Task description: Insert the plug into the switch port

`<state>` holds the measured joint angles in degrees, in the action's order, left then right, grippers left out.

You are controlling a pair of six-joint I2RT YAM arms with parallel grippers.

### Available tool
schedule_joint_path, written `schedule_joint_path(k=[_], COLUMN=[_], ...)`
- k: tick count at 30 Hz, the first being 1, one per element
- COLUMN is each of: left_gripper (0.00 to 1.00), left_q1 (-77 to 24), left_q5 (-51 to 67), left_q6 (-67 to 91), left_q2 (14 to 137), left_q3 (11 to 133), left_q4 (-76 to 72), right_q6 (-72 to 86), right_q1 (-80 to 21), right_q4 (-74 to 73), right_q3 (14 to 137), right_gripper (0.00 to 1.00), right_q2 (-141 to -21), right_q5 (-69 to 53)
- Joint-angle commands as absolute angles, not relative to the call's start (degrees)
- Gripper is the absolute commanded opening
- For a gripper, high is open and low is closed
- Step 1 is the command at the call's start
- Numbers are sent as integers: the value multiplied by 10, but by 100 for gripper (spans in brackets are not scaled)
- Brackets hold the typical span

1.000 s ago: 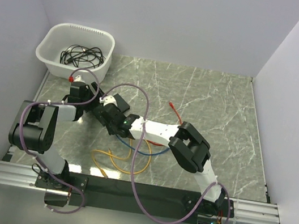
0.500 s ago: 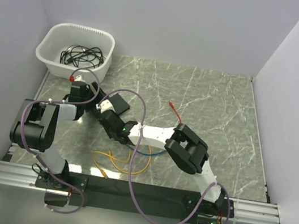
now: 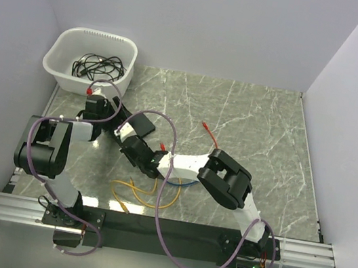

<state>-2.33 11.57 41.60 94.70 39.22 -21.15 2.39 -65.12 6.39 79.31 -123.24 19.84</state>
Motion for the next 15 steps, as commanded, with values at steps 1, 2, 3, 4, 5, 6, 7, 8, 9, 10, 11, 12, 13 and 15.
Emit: schedule_joint_path(k=[1,2,3,4,5,6,7,8,9,10,11,12,13,15], left_gripper=[87,87,87,87,87,87,87,87,87,87,87,87,87,87], left_q1=[-35,-35,-35,-35,-36,-36,-37,-38,-40,-40,-44,-46,-47,-52], left_q5=[172,174,178,180,180,180,179,178,177,175,174,172,171,170], left_q6=[413,412,411,411,411,410,410,411,411,411,412,411,412,413], left_q2=[961,962,963,963,964,963,962,962,961,959,959,959,957,955], left_q3=[397,398,398,398,397,397,395,394,391,389,388,385,383,379], left_q4=[-167,-168,-167,-167,-166,-166,-165,-165,-165,-165,-164,-163,-163,-166], right_q6=[4,4,4,4,5,5,5,7,8,9,8,8,6,5], right_q1=[-650,-650,-650,-650,-650,-650,-650,-648,-648,-647,-644,-642,-642,-640], right_q4=[150,151,152,153,156,157,161,163,163,163,162,161,159,156], right_q3=[796,796,797,797,797,797,797,796,797,802,804,808,815,823], right_gripper=[0,0,0,0,0,0,0,0,0,0,0,0,0,0], right_q2=[-1201,-1201,-1200,-1198,-1198,-1195,-1194,-1192,-1189,-1189,-1189,-1192,-1193,-1195], right_q5=[200,201,202,204,208,209,210,210,207,204,202,200,197,196])
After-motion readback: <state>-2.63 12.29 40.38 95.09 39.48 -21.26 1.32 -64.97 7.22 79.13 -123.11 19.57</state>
